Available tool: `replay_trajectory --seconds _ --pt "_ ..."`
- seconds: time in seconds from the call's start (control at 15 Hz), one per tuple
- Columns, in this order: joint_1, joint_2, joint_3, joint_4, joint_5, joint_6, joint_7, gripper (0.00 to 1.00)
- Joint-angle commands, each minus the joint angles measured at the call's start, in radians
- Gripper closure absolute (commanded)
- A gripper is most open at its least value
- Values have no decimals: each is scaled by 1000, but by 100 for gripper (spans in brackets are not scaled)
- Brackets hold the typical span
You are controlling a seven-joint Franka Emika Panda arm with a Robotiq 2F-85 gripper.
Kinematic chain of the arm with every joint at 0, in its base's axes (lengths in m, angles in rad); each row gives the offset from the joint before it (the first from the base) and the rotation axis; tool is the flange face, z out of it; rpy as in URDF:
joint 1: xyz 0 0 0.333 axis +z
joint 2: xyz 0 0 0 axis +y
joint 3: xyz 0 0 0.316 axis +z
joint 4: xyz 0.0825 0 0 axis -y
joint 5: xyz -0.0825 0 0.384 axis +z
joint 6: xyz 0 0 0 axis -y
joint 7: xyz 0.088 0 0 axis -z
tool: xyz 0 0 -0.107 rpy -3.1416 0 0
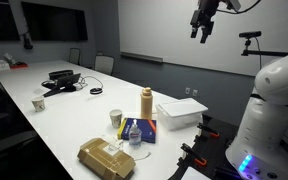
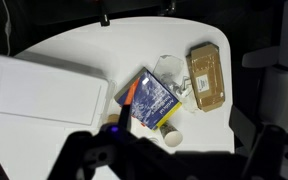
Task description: Open the book
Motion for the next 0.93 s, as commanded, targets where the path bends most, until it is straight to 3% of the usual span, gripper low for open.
replay_trajectory --seconds 0.0,0.27,0.87 --pt "19 123 -5 37 6 16 -93 0" --pt "52 310 2 68 -3 110 -222 0" --pt "56 734 62 113 20 505 -466 0"
